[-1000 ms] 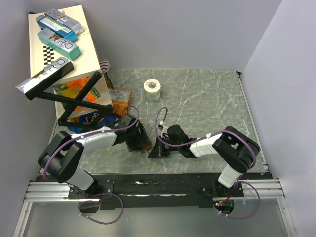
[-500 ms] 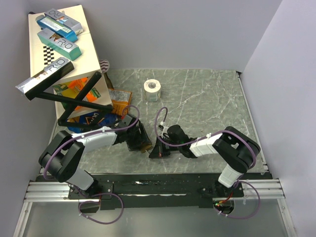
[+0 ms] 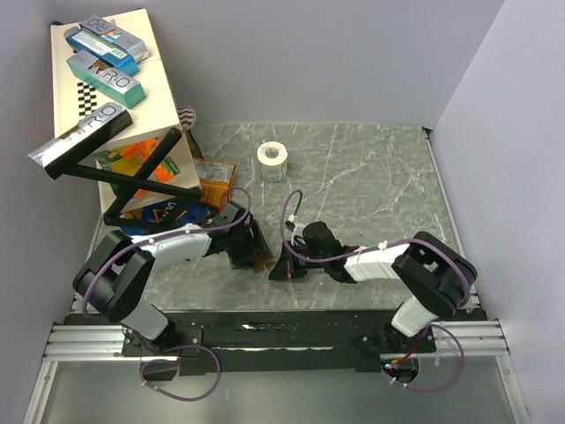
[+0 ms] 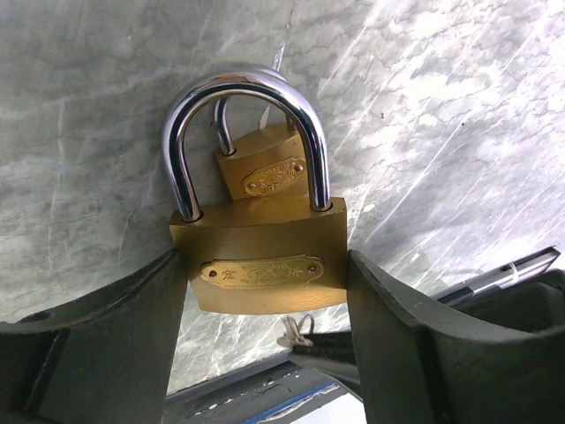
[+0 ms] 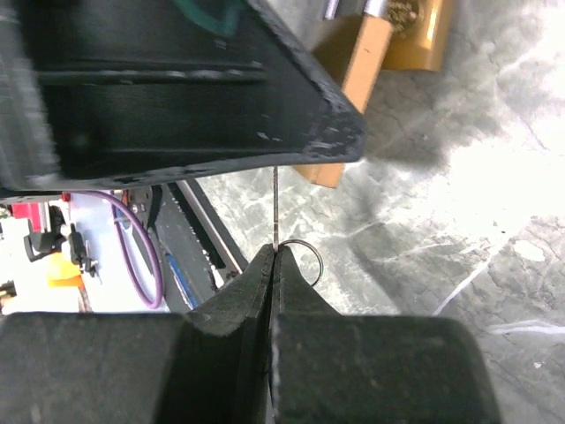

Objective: Unlock with the key

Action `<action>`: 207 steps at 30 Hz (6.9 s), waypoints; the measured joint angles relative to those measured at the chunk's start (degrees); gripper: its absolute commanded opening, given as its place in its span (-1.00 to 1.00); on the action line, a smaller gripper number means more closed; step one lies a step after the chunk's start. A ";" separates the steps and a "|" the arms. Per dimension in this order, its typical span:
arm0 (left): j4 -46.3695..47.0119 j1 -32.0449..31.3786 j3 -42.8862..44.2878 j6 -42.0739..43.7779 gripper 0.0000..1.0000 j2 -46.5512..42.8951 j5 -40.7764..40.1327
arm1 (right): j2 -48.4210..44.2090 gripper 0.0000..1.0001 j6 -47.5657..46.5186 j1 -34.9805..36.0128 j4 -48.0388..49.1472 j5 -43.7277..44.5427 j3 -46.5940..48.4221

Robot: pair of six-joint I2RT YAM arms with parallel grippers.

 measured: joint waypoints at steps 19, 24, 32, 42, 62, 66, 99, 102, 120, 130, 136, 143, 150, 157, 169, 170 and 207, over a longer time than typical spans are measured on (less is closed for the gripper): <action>-0.11 0.04 0.22 0.00 -0.98 0.20 0.22 | 1.57 -1.00 -0.76 -0.07 -0.22 -1.07 0.11; -0.09 0.04 0.20 -0.02 -0.98 0.20 0.22 | 2.32 -1.00 -0.72 -0.07 0.00 -1.31 0.20; -0.09 0.04 0.20 0.00 -0.98 0.20 0.22 | 3.54 -1.00 -0.66 -0.07 0.52 -1.90 0.31; -0.11 0.04 0.20 0.02 -0.98 0.20 0.22 | 3.54 -1.00 -0.55 -0.07 1.05 -1.88 0.66; -0.11 0.04 0.20 0.00 -0.98 0.17 0.22 | 3.48 -1.00 -0.50 -1.46 0.96 -2.69 0.66; -0.11 0.04 0.20 0.00 -0.98 0.20 0.22 | 3.48 -1.00 -0.48 -1.60 1.01 -2.97 0.66; 0.33 0.33 0.63 0.33 -0.98 0.48 -0.76 | 5.53 -1.00 0.11 -1.73 -0.85 -2.25 3.30; 0.48 0.33 0.63 0.46 -0.98 0.48 -1.01 | 5.53 -1.00 0.09 -1.79 -1.01 -2.21 3.54; 2.10 0.59 0.87 0.76 -0.98 1.01 -1.97 | 8.11 -1.00 0.02 -3.19 -1.81 -1.38 7.19; 3.04 0.94 1.46 1.99 -0.98 1.68 -2.14 | 8.24 -1.00 -0.07 -3.19 -0.83 1.60 7.23; 4.70 1.11 1.36 2.19 -0.98 1.99 -2.14 | 8.20 -1.00 -0.13 -3.15 0.44 4.92 7.28; 6.75 1.25 1.20 3.56 -0.98 2.34 -2.16 | 8.13 -1.00 -0.13 -3.06 0.94 6.95 7.28; 7.91 1.25 0.39 4.11 -0.98 1.55 -2.14 | 7.69 -1.00 0.13 -3.06 0.96 6.73 7.21; 10.47 0.61 -3.78 3.52 -0.98 -4.33 0.24 | 3.19 -1.00 1.42 -3.08 2.67 4.17 3.43; 16.48 0.57 -11.08 1.92 -0.98 -16.39 0.94 | -2.29 -1.00 2.84 -3.89 5.62 0.20 1.05; 16.68 0.57 -11.54 1.81 -0.98 -17.31 0.94 | -2.40 -1.00 2.99 -3.93 5.84 -0.15 1.01; 17.57 -0.28 -8.13 1.68 -0.98 -12.55 2.71 | -4.59 -0.60 5.03 -8.33 7.10 -5.29 -2.25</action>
